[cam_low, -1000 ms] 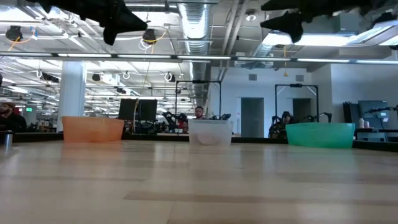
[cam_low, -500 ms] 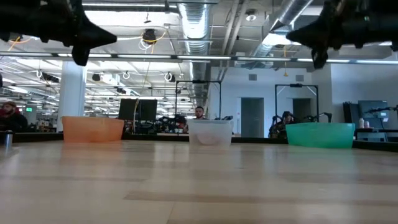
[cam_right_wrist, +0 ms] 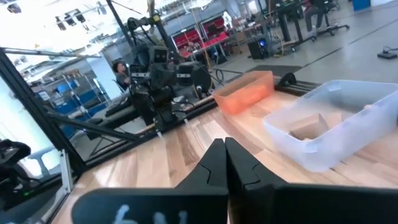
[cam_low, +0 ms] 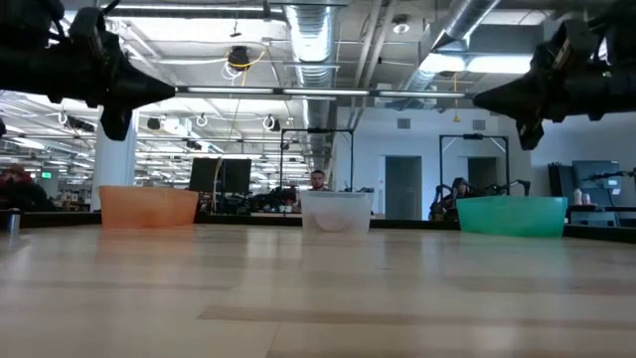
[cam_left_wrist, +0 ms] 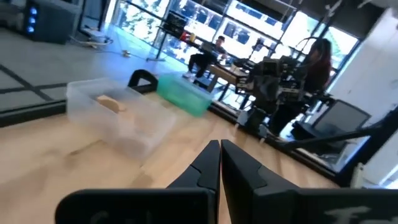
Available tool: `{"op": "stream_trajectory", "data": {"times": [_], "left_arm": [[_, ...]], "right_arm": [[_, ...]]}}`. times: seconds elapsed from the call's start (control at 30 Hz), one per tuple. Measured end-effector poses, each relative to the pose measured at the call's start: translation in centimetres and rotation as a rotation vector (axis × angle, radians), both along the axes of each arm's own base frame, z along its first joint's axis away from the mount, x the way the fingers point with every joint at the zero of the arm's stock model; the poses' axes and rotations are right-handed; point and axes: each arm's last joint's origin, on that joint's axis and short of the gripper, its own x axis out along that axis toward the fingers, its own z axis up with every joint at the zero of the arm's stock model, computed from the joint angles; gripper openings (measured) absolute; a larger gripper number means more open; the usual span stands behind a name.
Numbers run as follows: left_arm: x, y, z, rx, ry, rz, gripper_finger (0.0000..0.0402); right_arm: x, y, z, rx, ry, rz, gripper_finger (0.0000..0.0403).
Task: Sort & place blocks by color
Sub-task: Return to Home Position
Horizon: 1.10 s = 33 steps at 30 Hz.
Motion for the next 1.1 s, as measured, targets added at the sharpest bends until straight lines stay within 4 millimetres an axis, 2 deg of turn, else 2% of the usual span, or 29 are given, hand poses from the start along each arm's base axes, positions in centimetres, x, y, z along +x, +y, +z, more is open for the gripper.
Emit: {"op": "stream_trajectory", "data": {"times": [0.23,0.33,0.5,0.67,0.77,0.87,1.1], "left_arm": [[0.1,-0.2,0.3,-0.006,-0.04,-0.032,0.0],[0.5,-0.2,-1.1,-0.012,-0.05,-0.028,0.0],[0.6,-0.3,-1.2,-0.004,-0.028,-0.023,0.0],[0.8,-0.3,-1.4,0.184,0.049,-0.052,0.0],[0.9,-0.3,-1.6,0.303,0.104,-0.055,0.0],[1.0,-0.2,-1.8,0.347,0.146,-0.038,0.0],[1.0,-0.1,-1.8,0.299,0.139,0.008,0.0]], "right_arm": [[-0.7,0.0,-0.1,-0.026,0.015,0.003,0.0002],[-0.9,0.0,-0.6,-0.038,0.062,0.003,0.0002],[-1.1,0.1,-1.2,-0.072,0.132,0.007,0.0002],[-1.0,0.2,-1.6,-0.342,0.232,0.041,0.0006],[-0.9,0.1,-1.8,-0.426,0.275,0.043,0.0007],[-0.8,0.0,-2.0,-0.439,0.299,0.043,0.0009],[-0.8,0.0,-2.2,-0.437,0.314,0.048,0.0026]]}}
